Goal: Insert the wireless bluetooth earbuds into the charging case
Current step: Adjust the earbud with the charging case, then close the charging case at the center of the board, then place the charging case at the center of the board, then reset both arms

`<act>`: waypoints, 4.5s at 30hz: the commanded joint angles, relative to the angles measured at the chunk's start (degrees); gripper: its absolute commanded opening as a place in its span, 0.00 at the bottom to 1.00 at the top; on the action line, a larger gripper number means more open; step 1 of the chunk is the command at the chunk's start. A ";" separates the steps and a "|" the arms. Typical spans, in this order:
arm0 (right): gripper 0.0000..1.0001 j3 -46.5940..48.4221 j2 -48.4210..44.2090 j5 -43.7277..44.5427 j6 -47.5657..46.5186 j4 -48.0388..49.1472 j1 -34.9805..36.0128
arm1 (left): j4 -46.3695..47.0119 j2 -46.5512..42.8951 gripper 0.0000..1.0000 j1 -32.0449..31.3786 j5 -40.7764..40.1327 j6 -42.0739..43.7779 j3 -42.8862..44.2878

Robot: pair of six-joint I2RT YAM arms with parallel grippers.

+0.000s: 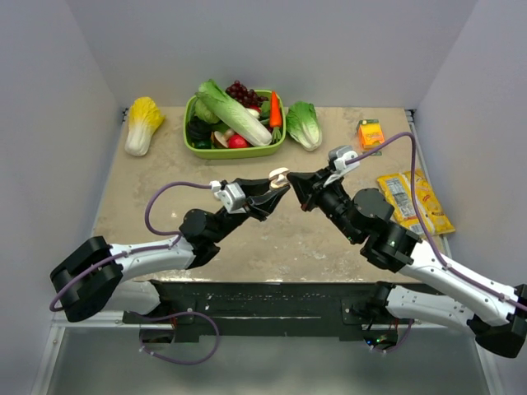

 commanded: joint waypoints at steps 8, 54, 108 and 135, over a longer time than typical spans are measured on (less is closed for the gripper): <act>0.00 2.24 0.67 -2.30 0.19 1.13 0.09 | 19.69 0.29 0.00 -0.23 -0.43 0.93 0.72; 0.15 14.43 5.05 5.80 -1.48 -12.65 0.09 | 15.74 -6.46 0.00 0.04 8.26 -1.61 -5.34; 0.43 -9.09 5.07 3.51 10.65 -6.69 -0.44 | -39.36 30.87 0.00 19.02 -2.19 -39.06 13.10; 0.48 -12.08 0.15 6.23 10.04 -5.65 -0.61 | -63.44 2.09 1.00 24.91 -9.55 -35.10 3.54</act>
